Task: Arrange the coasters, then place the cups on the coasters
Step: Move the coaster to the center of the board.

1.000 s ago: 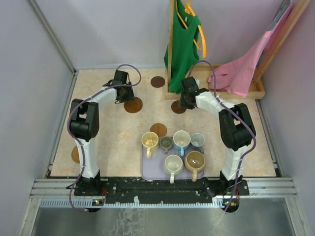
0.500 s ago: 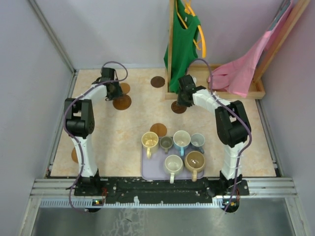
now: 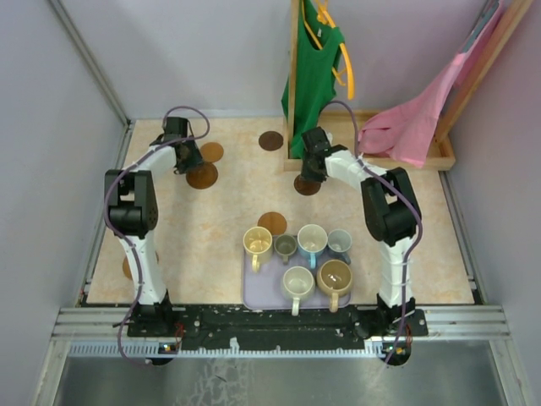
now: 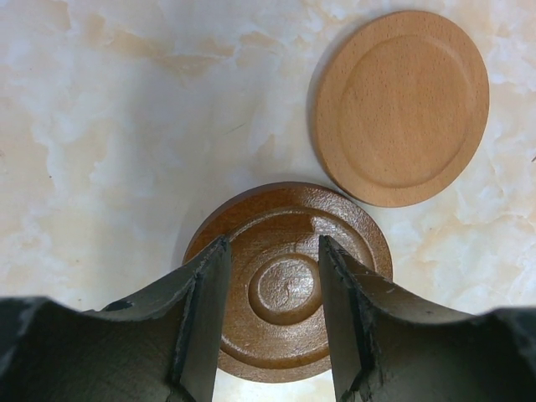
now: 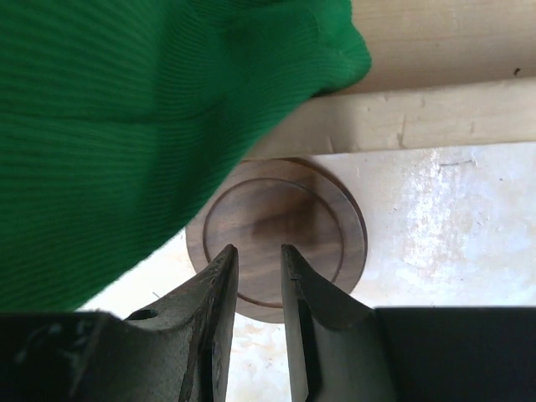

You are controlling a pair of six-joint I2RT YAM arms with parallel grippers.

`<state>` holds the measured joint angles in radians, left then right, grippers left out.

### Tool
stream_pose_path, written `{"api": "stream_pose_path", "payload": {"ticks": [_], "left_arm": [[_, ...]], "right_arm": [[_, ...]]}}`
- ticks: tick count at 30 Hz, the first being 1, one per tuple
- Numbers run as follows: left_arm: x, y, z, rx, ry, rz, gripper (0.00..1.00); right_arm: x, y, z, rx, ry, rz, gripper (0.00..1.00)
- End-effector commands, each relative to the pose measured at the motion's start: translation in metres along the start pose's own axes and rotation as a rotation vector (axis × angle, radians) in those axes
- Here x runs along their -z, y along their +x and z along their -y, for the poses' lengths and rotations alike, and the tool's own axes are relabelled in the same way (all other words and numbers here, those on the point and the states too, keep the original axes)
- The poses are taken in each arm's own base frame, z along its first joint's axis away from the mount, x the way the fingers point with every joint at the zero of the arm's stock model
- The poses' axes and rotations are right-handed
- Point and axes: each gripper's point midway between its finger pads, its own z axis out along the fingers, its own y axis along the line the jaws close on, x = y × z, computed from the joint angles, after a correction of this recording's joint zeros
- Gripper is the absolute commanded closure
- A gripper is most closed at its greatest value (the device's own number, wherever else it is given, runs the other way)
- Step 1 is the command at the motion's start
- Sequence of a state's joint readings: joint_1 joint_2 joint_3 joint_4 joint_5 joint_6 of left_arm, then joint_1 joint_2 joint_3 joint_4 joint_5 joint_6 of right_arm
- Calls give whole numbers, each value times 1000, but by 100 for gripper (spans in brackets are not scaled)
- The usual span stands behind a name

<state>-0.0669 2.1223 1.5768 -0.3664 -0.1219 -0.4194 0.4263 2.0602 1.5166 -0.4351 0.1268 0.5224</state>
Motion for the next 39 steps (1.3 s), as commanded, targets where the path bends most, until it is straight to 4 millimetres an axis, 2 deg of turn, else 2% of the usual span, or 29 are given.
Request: {"api": "stream_pose_path", "payload": {"ticks": [1, 9, 13, 16, 22, 29, 33, 39], "left_arm": [[5, 33, -22, -12, -78, -105, 46], [39, 18, 25, -59, 27, -33, 46], [56, 14, 38, -54, 74, -19, 46], [68, 9, 45, -62, 94, 2, 46], [79, 7, 47, -63, 112, 8, 45], [86, 13, 45, -56, 125, 3, 45], [88, 15, 44, -55, 131, 0, 45], [91, 16, 44, -57, 137, 3, 45]], "right_arm": [[-1, -17, -17, 23, -38, 39, 72], [-8, -11, -18, 35, -34, 21, 73], [-12, -5, -25, 52, -43, 1, 74], [-11, 1, -39, 75, -61, -9, 74], [-12, 13, -66, 109, -98, -32, 74], [-14, 21, -89, 130, -128, -48, 75], [-12, 19, -97, 129, -152, -43, 75], [-12, 18, -118, 150, -192, -43, 75]]}}
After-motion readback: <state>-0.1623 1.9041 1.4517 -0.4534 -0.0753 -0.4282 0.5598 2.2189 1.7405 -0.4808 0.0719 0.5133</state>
